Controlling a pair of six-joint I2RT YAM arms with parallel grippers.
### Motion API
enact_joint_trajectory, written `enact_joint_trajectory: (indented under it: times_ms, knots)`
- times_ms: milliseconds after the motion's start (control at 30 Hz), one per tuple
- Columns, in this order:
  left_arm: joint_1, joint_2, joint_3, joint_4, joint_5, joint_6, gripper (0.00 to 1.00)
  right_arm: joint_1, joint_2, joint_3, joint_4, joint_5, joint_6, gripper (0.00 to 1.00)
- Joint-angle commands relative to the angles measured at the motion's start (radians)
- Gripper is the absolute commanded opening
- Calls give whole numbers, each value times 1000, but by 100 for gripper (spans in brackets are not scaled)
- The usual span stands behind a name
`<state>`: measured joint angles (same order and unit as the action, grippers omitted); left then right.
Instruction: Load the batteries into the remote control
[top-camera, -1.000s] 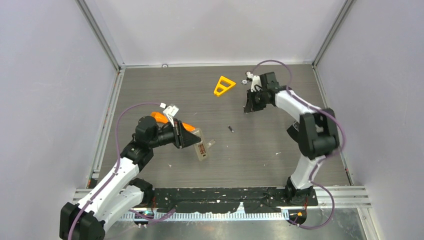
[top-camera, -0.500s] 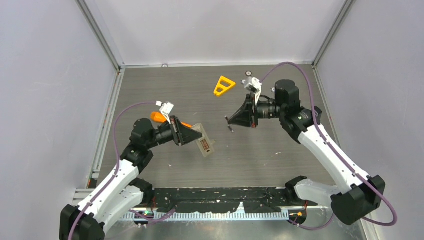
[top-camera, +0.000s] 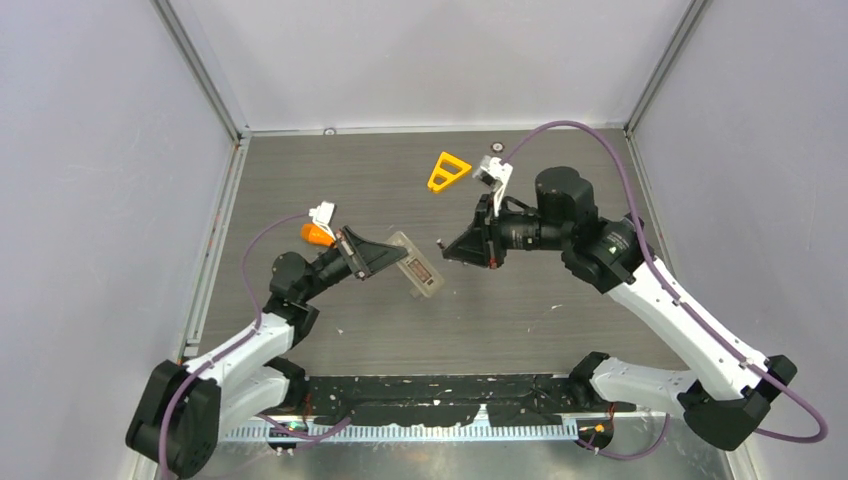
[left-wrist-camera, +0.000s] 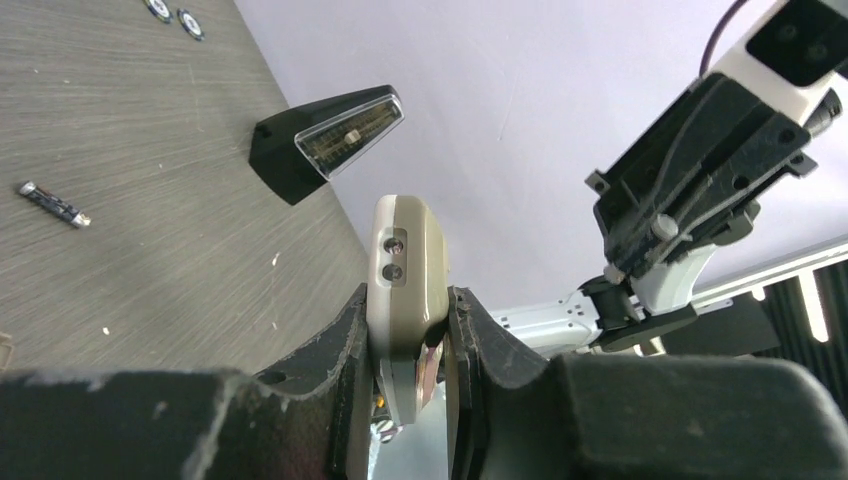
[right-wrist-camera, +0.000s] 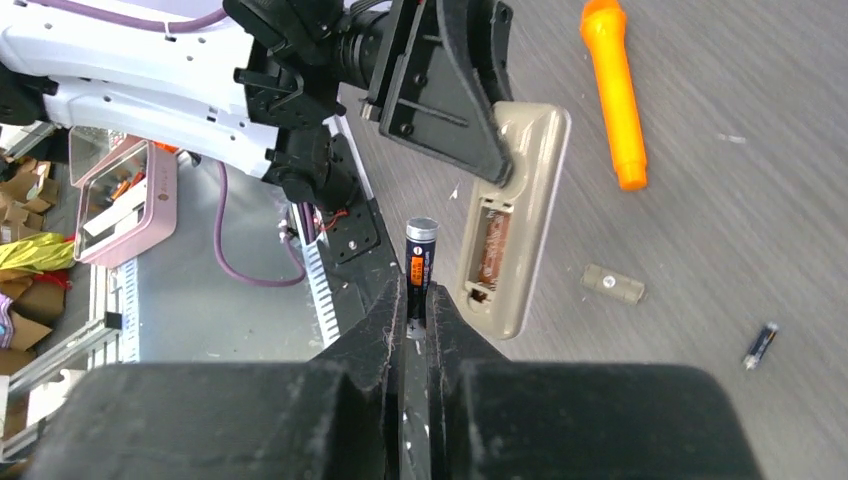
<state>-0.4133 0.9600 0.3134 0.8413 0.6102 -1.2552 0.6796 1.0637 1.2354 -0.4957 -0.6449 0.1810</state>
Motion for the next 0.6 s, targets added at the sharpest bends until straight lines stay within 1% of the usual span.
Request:
enact_joint_trajectory:
  times_ms: [0,33,100,167,267,367,500,567]
  knots:
    - [4,86,-29,341,-31,-164,3,111,51,87,-156,283,90,6]
    - [3,109,-35,383,-26,-177,3,131,63,106,-173,312,105,5]
    - [3,145,-43,439,-18,-189,3,187,106,141,-219,433,122,5]
    - [3,176,-56,488,-11,-192,2,240,152,178,-274,511,138,6]
    - [4,216,-71,559,-3,-204,1,301,214,219,-313,574,157,6]
    - [4,247,-84,612,11,-211,0,335,274,272,-376,654,164,5]
    - [4,269,-103,647,26,-202,0,367,329,334,-433,713,166,5]
    - [4,265,-110,648,34,-193,0,377,351,355,-450,719,162,5]
